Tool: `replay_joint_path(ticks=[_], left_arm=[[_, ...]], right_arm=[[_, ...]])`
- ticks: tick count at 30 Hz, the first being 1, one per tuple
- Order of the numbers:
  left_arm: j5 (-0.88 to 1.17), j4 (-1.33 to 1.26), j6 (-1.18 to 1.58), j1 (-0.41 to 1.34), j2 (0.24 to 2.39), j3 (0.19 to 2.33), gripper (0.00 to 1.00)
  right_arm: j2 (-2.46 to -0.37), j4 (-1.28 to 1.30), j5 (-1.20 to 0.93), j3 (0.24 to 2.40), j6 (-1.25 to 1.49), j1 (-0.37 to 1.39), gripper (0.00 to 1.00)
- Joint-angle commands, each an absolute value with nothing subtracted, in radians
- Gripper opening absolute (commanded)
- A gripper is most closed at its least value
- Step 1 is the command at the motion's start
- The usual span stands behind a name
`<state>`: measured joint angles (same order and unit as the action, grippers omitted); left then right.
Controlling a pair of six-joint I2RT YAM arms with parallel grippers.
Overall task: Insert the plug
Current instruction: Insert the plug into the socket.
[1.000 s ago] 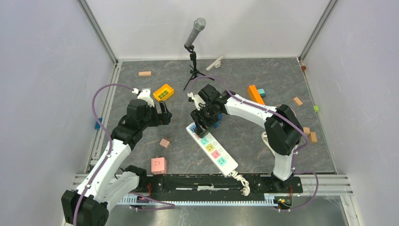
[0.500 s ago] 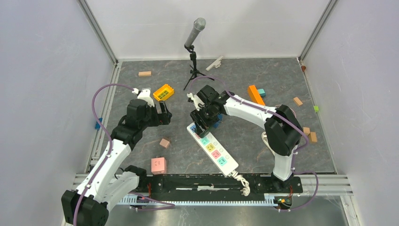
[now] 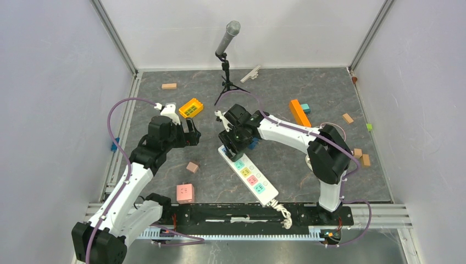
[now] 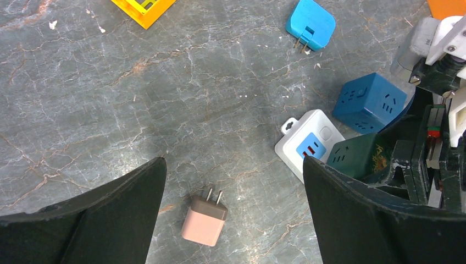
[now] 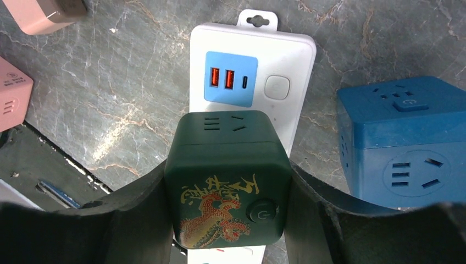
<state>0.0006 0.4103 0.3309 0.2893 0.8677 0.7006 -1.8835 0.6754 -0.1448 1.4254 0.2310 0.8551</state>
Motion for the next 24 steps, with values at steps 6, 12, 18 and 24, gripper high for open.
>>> replay_joint_path(ticks=[6, 12, 18, 24], left_arm=[[-0.005, 0.371, 0.301, 0.285, 0.865, 0.706, 1.0], [-0.005, 0.371, 0.301, 0.285, 0.864, 0.705, 1.0], [-0.005, 0.372, 0.303, 0.284, 0.865, 0.703, 1.0], [-0.005, 0.371, 0.305, 0.285, 0.866, 0.701, 1.0]], right_arm=[[-1.953, 0.68, 0.097, 1.353, 0.206, 0.899, 0.0], [-1.923, 0.639, 0.19, 1.266, 0.208, 0.938, 0.0], [-1.951, 0.623, 0.256, 1.206, 0.197, 0.967, 0.0], [-1.976, 0.603, 0.278, 1.149, 0.187, 0.986, 0.0]])
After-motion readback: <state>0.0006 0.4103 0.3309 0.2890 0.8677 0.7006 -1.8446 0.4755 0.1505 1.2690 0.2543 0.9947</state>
